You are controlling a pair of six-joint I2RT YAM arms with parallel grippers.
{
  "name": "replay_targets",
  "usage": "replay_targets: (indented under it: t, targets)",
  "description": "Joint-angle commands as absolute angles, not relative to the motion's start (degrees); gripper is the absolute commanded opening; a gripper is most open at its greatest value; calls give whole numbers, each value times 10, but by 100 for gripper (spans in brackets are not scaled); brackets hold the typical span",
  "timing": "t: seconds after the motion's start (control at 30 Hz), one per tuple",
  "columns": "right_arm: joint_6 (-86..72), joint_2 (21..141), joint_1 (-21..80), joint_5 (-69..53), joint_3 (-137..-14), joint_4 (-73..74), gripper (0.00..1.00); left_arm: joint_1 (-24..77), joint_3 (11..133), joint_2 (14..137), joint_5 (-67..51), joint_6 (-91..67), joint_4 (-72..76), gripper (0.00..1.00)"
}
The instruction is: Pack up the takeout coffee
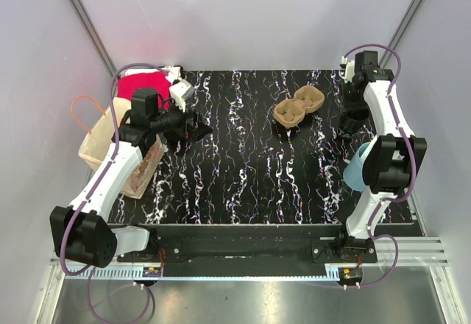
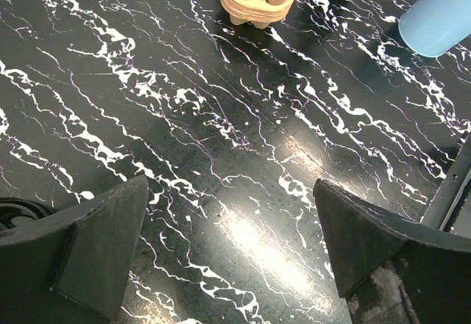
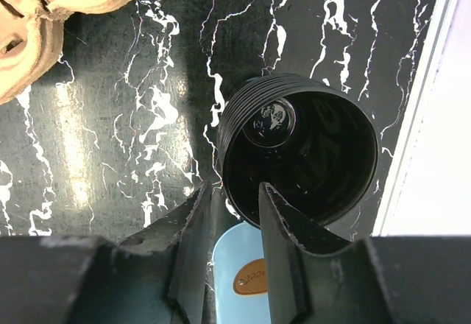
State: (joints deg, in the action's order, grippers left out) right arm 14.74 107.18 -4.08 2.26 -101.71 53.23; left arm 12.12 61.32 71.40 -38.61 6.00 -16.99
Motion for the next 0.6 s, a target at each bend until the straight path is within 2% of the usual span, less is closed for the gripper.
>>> replay_targets:
  t: [0.0,0.57]
  targets:
    - [150,1078,-41,18,-1048,536,36,126,608,713,-411,69,-144,99]
    - [150,1091,-41,11,-1053,539,20,126,605,712,-408,72,-145,99]
